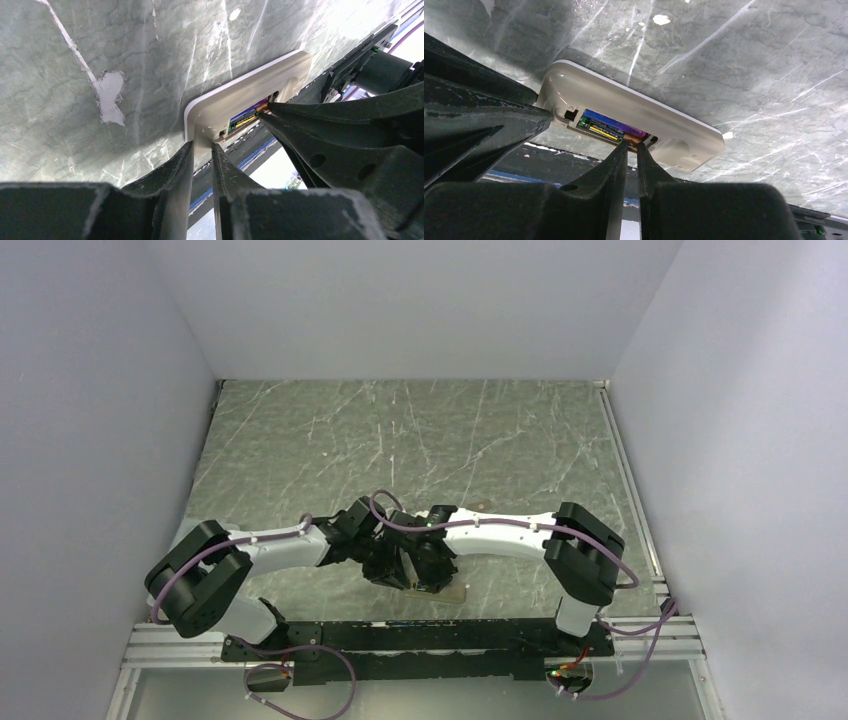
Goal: Load the batteries into the remote control
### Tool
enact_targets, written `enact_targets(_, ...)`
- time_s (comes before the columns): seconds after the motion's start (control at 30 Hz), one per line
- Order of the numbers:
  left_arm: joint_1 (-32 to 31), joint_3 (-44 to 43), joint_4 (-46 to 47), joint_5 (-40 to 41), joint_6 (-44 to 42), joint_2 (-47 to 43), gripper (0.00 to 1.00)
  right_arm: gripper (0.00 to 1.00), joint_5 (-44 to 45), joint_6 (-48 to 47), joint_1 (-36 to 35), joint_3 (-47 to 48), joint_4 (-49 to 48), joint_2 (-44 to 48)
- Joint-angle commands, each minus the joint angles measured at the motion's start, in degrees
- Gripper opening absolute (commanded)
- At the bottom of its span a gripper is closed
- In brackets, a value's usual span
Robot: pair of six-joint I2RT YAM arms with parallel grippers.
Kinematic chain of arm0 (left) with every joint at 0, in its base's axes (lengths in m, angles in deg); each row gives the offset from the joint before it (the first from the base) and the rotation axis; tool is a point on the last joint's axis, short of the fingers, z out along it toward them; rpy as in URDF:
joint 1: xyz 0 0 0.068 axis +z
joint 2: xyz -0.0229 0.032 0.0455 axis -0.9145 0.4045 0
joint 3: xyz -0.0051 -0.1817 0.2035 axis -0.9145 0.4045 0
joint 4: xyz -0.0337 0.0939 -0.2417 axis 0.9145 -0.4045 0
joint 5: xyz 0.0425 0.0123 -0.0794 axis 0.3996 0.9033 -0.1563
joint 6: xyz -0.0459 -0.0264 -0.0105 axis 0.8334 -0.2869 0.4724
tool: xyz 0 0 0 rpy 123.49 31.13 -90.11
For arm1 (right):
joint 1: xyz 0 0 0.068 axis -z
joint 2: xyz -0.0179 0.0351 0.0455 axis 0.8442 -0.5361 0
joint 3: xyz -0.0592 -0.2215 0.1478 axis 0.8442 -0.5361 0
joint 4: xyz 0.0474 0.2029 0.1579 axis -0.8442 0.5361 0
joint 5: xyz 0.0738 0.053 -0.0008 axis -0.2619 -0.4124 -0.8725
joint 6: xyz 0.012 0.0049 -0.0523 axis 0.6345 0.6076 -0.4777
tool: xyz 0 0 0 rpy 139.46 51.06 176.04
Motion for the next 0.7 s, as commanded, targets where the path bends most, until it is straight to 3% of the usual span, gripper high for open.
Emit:
enact_targets(0.0,-0.4,-0.4,0.3,1.1,-1.8,-2.6,0.25,0.16,3.6,-0.6,-0.4,0.6,2.1,-2.5)
enact_targets(0.67,-0.4,-1.2,-2.3,2.0,-3.3,-3.9,0.27,0.18,6.2,0.5,-0.6,4.6,4.5,2.2)
